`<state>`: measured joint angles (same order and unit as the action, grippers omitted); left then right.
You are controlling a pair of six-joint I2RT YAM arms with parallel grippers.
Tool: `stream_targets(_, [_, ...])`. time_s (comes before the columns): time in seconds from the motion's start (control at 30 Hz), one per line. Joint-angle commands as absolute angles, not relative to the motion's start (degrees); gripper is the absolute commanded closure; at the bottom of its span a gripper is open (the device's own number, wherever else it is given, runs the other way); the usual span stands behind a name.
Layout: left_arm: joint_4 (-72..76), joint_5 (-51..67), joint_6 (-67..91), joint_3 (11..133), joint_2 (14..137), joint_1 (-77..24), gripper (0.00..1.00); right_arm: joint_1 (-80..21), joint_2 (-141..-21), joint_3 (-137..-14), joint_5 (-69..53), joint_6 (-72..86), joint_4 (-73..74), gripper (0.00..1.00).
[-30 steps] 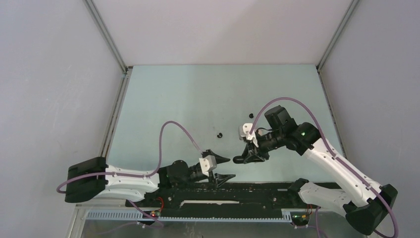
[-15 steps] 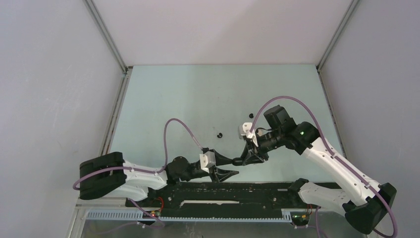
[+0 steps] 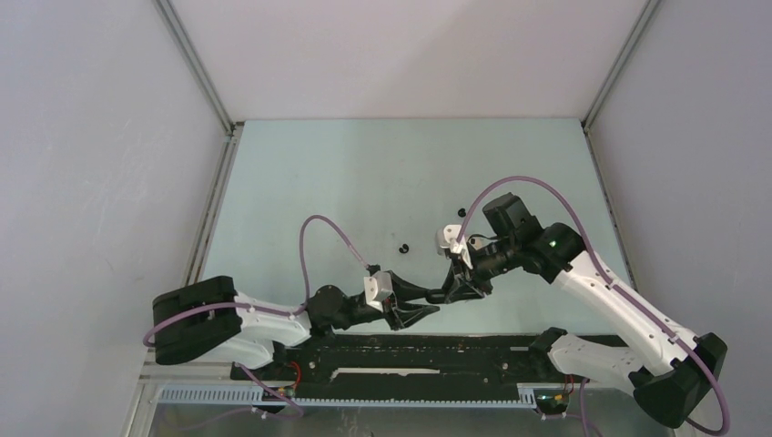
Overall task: Insert the wireless bluetooth earbuds into the charging case
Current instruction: Open the charging case.
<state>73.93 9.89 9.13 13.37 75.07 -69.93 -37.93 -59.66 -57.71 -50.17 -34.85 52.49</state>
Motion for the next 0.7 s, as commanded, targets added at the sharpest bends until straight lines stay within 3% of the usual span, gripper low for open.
stream_targets(0.0, [78.9, 11.5, 10.3, 15.3, 76.1, -69.5, 0.59, -38.5, -59.7, -59.1, -50.0, -34.0, 50.9, 0.78])
stream_targets(0.2, [79.3, 12.7, 10.4, 15.8, 77.3, -69.2, 0.72, -38.5, -59.8, -59.1, -49.5, -33.9, 51.1, 0.78])
stream_targets(0.43, [80.7, 14.0, 9.0, 15.4, 79.0, -69.1, 0.99, -37.5, -60.5, -59.2, -49.6, -30.9, 49.1, 0.69])
stream_targets(0.67, [81.6, 15.5, 7.1, 14.6, 80.0, -69.1, 1.0, -35.5, -61.9, -59.2, -51.4, -27.9, 47.5, 0.58])
